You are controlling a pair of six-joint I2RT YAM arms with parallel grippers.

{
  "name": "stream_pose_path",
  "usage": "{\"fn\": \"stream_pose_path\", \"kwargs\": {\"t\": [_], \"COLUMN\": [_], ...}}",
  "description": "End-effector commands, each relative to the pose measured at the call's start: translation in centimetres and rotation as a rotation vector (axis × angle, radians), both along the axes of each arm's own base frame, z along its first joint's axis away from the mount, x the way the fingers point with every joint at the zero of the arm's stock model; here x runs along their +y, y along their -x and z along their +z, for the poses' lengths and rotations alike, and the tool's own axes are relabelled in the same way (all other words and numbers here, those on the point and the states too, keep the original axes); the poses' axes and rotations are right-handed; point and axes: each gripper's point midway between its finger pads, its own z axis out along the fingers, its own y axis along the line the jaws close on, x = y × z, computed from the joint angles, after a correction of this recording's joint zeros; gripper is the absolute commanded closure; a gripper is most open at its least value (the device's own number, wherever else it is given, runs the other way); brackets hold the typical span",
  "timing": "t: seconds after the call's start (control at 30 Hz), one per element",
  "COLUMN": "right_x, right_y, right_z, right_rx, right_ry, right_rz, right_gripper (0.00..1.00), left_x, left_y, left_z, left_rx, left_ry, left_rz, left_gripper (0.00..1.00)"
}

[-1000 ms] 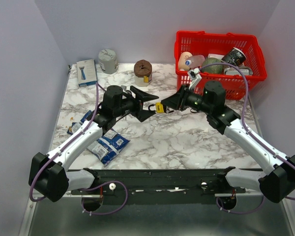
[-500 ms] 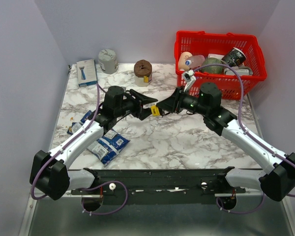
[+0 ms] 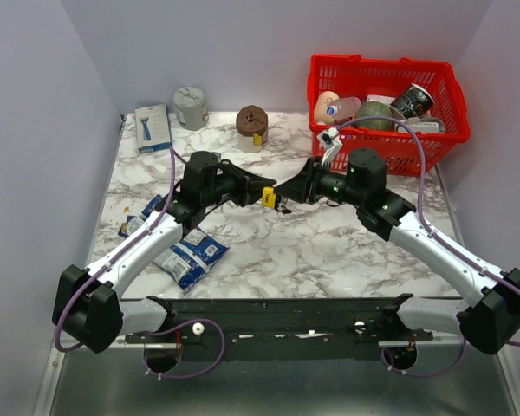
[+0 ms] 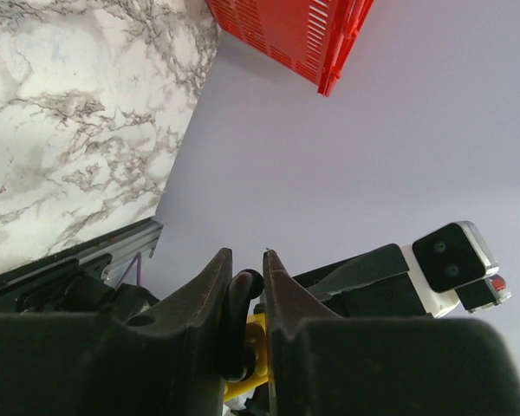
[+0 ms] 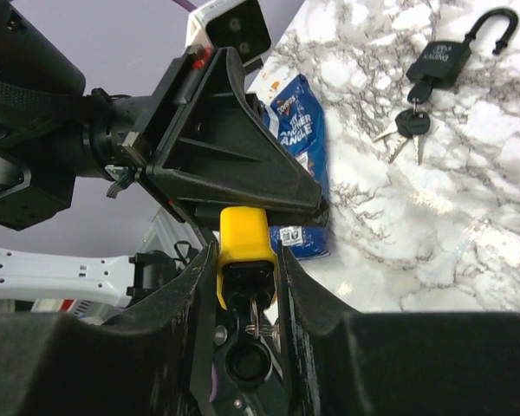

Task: Unlock with the key

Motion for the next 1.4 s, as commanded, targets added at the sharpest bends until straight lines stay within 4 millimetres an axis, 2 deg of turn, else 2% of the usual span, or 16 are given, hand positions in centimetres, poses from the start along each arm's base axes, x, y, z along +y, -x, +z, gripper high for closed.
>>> {"fn": "stream_pose_path", "kwargs": {"t": [0.0,0.03,0.1,0.17,0.23,0.27,0.6,0.9,1.2,1.27,1.37], "right_x": [-0.2,-0.2,0.0,0.1,0.2,0.4,1.4,2.4,2.9,2.9,3.0], "right_y": [-0.7,-0.7,-0.5,-0.4,-0.5,-0.1,0.9,1.6,2.2,2.2,2.2], "right_z": [-1.3,-1.5,-1.9,-2.0,-2.2,-2.4,-3.2,-3.8,-3.9,-3.8,-3.7], "right_rx": [0.084,0.096,0.123,0.137,0.164,0.178,0.218,0.242,0.258,0.256,0.255], "right_ry": [-0.014,-0.016,-0.019,-0.026,-0.035,-0.042,-0.058,-0.06,-0.069,-0.074,-0.076], "right_rz": [-0.077,-0.079,-0.07,-0.054,-0.041,-0.007,0.135,0.241,0.308,0.318,0.321], "right_gripper": [0.99,0.99,0.99,0.99,0.99,0.99,0.77,0.65,0.54,0.53,0.7], "left_x": [-0.1,0.0,-0.1,-0.1,-0.3,-0.4,-0.7,-1.3,-1.4,-1.5,-1.6], "left_y": [0.5,0.5,0.6,0.8,0.9,1.2,2.4,3.1,3.3,3.4,3.4], "left_z": [1.3,1.4,1.7,1.7,2.8,2.7,5.2,7.2,7.7,7.9,7.9], "left_rx": [-0.063,-0.07,-0.096,-0.125,-0.193,-0.215,-0.419,-0.514,-0.565,-0.575,-0.593], "left_ry": [0.0,-0.002,0.001,-0.003,0.028,0.031,0.087,0.142,0.136,0.133,0.13], "left_rz": [-0.024,-0.024,-0.034,-0.05,-0.067,-0.082,-0.154,-0.218,-0.243,-0.25,-0.255], "left_gripper": [0.87,0.94,1.0,1.0,1.0,1.0,1.0,1.0,1.0,1.0,1.0]}}
